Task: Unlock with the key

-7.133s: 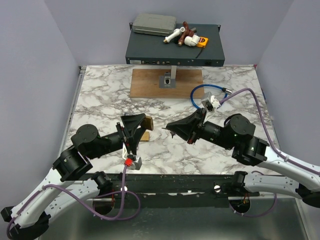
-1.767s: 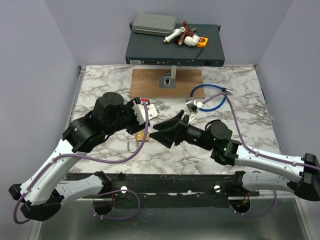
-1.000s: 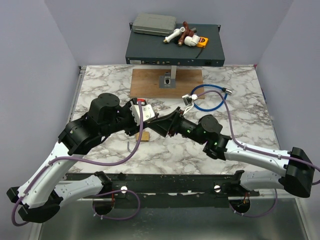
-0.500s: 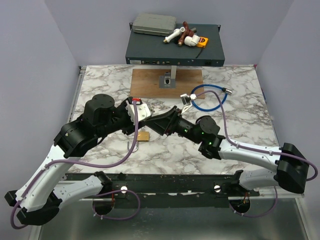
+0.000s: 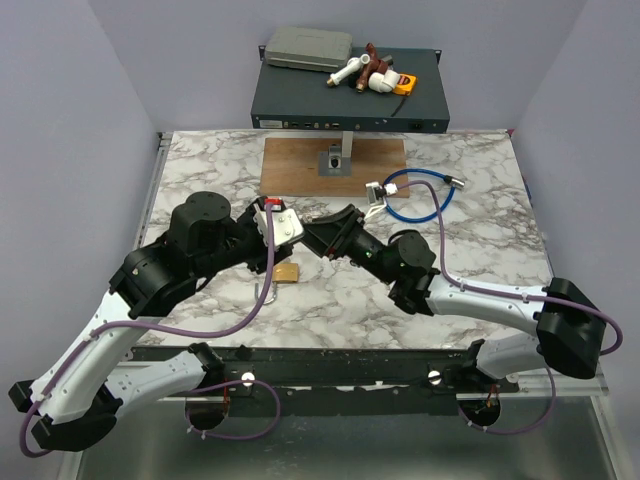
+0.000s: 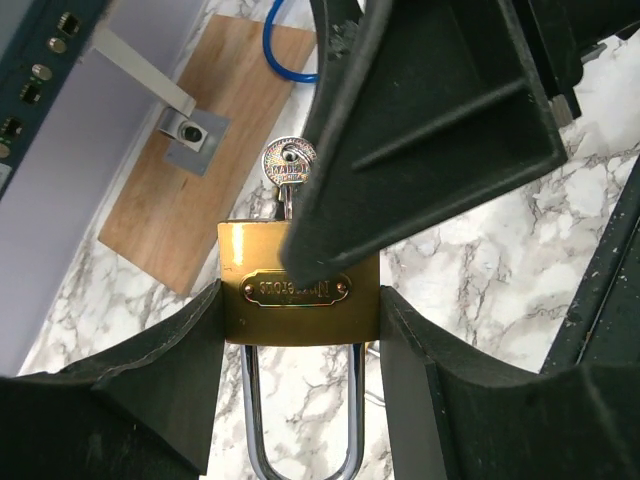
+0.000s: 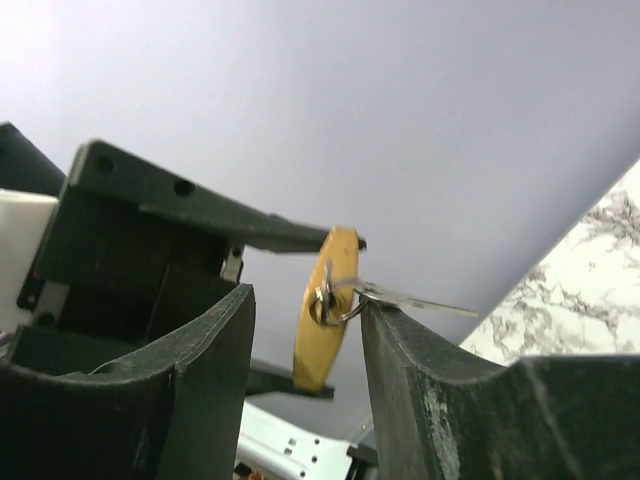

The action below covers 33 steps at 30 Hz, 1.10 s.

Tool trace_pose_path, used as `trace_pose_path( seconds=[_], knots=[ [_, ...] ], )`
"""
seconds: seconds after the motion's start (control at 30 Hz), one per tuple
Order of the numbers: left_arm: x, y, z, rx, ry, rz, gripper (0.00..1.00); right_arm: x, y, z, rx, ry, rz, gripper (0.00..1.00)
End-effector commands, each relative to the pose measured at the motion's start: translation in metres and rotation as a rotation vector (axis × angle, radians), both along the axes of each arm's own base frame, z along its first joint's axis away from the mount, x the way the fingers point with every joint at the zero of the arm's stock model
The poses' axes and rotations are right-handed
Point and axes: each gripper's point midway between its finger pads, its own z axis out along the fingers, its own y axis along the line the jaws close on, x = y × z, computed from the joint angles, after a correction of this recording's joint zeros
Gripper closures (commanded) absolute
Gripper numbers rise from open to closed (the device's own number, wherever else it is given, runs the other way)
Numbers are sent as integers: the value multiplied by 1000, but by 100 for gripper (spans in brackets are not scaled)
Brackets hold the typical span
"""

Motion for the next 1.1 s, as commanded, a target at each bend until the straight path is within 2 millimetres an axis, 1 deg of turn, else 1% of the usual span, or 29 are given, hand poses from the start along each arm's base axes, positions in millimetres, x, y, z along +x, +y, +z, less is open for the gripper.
trace_pose_path(
  seconds=[0.0,0.07,0.17,0.27,0.37,0.5,0.53,0.6,0.67,0.73,0.8,0.87,1.03,1.07],
  knots=[
    [-1,-12,14,-89,-3,-14,100,12,-8,32,122,-17,-66,50],
    [-1,-12,14,-93,-1,-11,100,11,-4,33,112,-24,-52,49],
    [2,-11,17,-96,-12,4,100,12,3,26,70,-11,-36,50],
    [8,-6,19,-90,-32,38,100,10,2,21,56,-1,-29,50],
    [13,-2,18,-83,-44,74,100,8,3,13,21,14,-23,50],
    [20,4,22,-84,-71,119,100,9,4,0,-33,48,-23,52],
    [22,6,24,-83,-80,129,100,8,4,-4,-45,53,-24,53],
    [23,6,26,-84,-85,130,100,8,3,-4,-44,50,-27,58],
    [20,3,23,-88,-69,114,100,9,2,-2,-39,39,-35,68],
    [14,-2,21,-94,-47,78,100,9,2,4,-27,23,-40,80],
    [4,-10,19,-102,-10,12,100,10,2,10,-15,-2,-47,89],
    [-12,-19,15,-111,39,-76,100,10,2,14,-6,-15,-47,92],
    [-49,-35,9,-138,151,-281,100,8,1,17,14,-46,-45,93],
    [-55,-37,9,-146,174,-311,96,1,1,18,17,-76,-21,99]
  ],
)
